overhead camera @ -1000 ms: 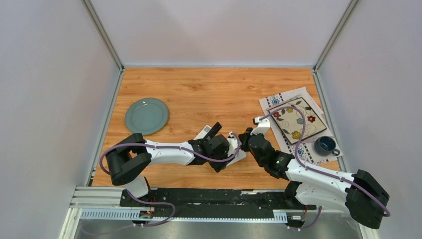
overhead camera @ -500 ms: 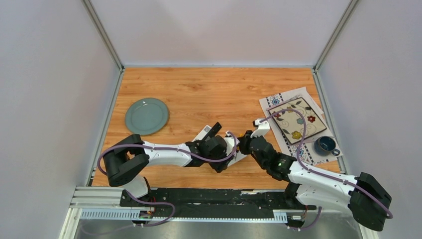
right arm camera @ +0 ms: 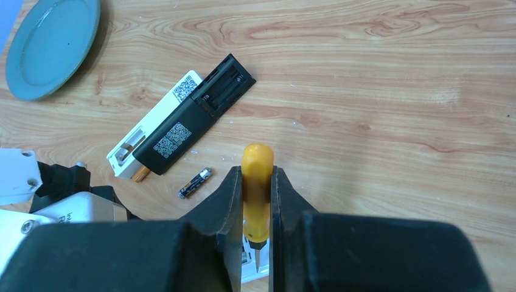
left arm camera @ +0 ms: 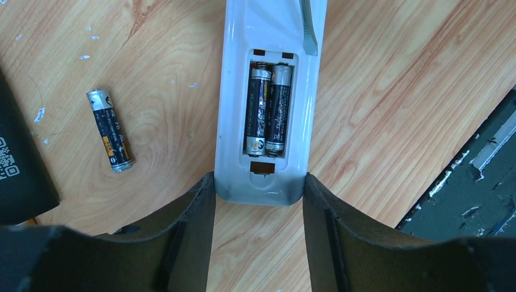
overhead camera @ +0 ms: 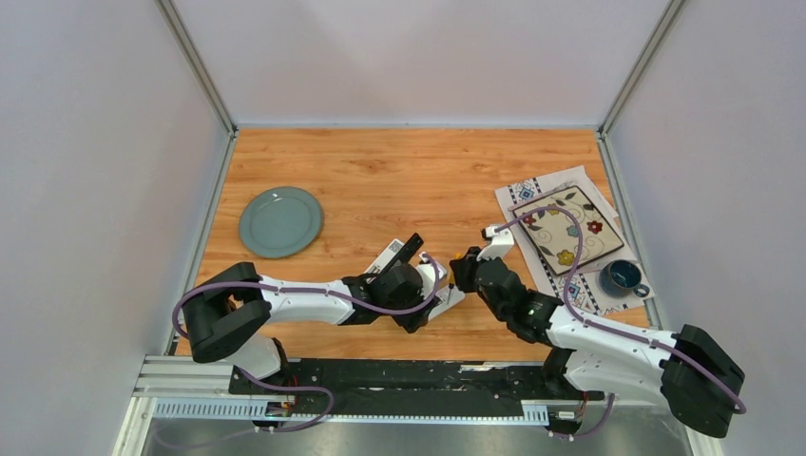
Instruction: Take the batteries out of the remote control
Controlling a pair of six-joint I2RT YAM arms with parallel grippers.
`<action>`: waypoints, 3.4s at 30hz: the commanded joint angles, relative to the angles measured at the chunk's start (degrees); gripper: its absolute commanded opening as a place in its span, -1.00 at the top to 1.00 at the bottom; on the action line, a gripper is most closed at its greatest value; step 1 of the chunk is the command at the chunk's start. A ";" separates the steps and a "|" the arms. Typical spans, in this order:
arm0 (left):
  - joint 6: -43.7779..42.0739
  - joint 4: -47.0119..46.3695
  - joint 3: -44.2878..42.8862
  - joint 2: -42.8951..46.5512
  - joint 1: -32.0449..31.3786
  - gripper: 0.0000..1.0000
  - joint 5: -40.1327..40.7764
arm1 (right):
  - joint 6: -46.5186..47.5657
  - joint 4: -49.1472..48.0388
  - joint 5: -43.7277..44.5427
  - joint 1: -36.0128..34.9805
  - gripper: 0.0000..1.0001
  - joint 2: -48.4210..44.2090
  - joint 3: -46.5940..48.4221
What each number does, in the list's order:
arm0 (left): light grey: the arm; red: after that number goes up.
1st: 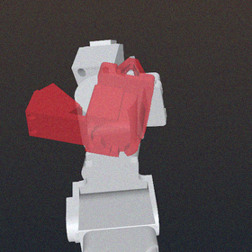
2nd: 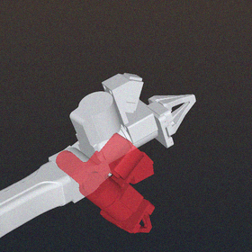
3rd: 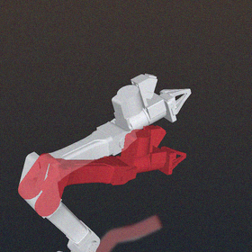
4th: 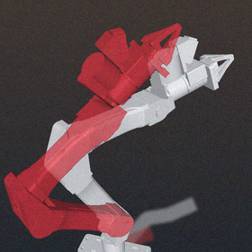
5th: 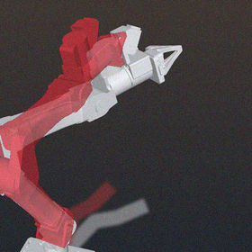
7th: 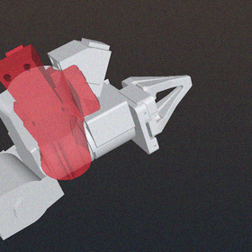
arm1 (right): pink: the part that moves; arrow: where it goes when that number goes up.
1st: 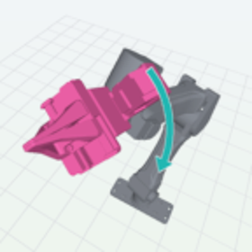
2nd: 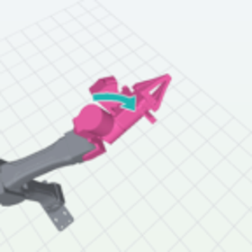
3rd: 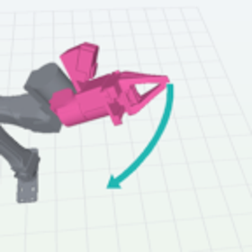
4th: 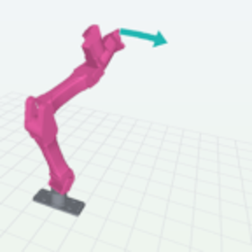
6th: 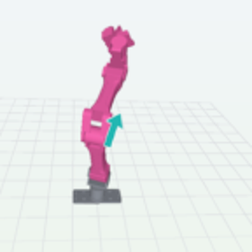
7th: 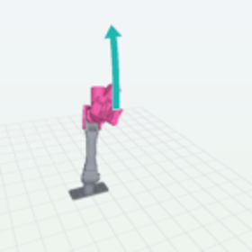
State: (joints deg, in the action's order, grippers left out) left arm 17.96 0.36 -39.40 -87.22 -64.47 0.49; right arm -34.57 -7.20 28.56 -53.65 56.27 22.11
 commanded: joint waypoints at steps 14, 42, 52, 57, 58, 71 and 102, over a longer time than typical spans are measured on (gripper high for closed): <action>1.12 -2.12 -0.24 1.18 -0.22 1.00 -0.76 | 2.31 -8.09 -3.24 0.39 1.00 -0.02 3.38; 1.12 -1.24 -1.03 0.03 -0.22 1.00 -0.93 | 8.20 -7.30 -0.60 0.47 1.00 7.98 5.40; 1.20 -1.15 -1.38 -0.76 -0.22 1.00 -1.11 | 6.18 -9.14 -4.82 0.47 1.00 9.48 3.91; 1.29 -1.33 -1.38 -0.85 -0.22 1.00 -1.20 | 6.35 -8.36 -5.79 0.47 1.00 7.10 4.34; 1.29 -1.33 -1.38 -0.85 -0.22 1.00 -1.11 | 6.35 -8.27 -6.14 0.47 1.00 6.84 4.35; 1.38 -1.42 -1.38 -0.85 -0.22 1.00 -1.28 | 5.83 -6.95 -6.85 0.56 1.00 4.55 2.68; 1.82 -1.50 -1.12 -1.02 -0.13 1.00 -1.20 | -6.82 -12.83 -6.40 0.74 1.00 11.76 -3.38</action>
State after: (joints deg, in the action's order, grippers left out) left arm 18.94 -0.21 -39.51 -87.55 -64.47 0.05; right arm -33.87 -20.10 25.23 -52.42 67.18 22.44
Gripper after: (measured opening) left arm 0.569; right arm 0.151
